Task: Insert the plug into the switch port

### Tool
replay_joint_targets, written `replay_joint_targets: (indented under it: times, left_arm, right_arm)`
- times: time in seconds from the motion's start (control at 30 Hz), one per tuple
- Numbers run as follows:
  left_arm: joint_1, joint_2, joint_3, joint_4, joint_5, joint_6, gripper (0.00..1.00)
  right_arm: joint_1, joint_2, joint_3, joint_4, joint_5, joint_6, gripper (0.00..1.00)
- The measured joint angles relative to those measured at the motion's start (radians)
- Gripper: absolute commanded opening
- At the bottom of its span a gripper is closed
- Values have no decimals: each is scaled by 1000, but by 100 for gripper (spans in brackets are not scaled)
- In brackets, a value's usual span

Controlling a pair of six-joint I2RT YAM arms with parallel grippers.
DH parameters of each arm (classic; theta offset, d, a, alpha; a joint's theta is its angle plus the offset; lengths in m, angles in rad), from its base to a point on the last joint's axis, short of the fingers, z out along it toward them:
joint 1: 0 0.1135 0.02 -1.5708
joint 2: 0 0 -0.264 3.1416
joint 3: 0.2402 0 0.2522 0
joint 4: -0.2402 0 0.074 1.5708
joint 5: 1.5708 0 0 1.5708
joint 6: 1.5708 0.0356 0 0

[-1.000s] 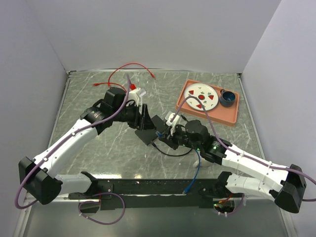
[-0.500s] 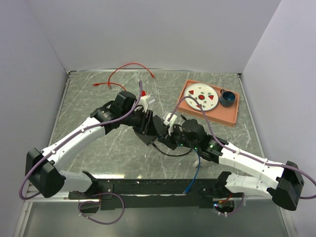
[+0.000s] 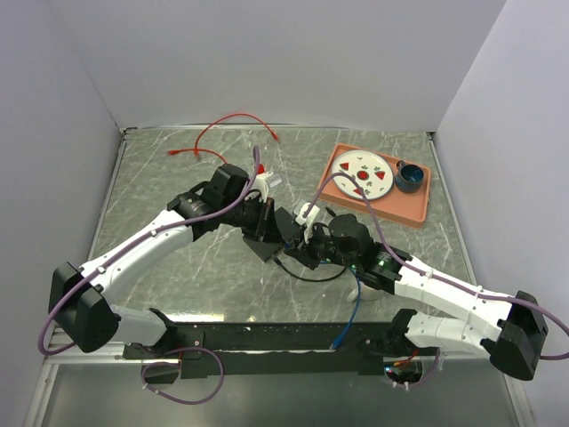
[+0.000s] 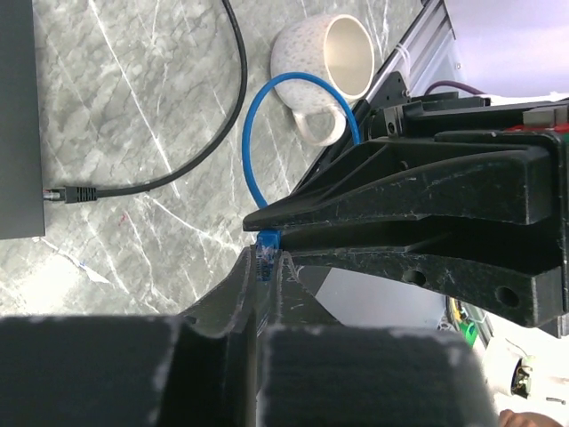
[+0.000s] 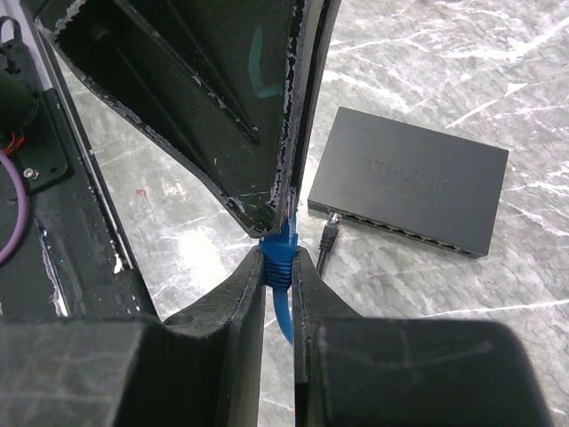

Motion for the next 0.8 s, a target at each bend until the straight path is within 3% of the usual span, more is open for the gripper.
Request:
replay_joint_targets:
  times: [0.03,0.17,0.23,0.47,0.8]
  left_arm:
    - [0,0,0,2,-2,-5,1]
    - [0,0,0,11,-8,-17,1]
    - [-1,0,0,12,-13,-23,1]
    - [-1,0,0,29,-21,-37,1]
    - [-1,0,0,34,-19,-42,1]
  right_arm:
    - [0,0,0,0,-1,1,0]
    - [-4,0,0,2,-4,2,37]
    - [-4,-3,-3,5,-6,2,45]
    - [-4,-90,-36,26,-1,6,49]
    - [-4,-103,-38,55,5,10,43]
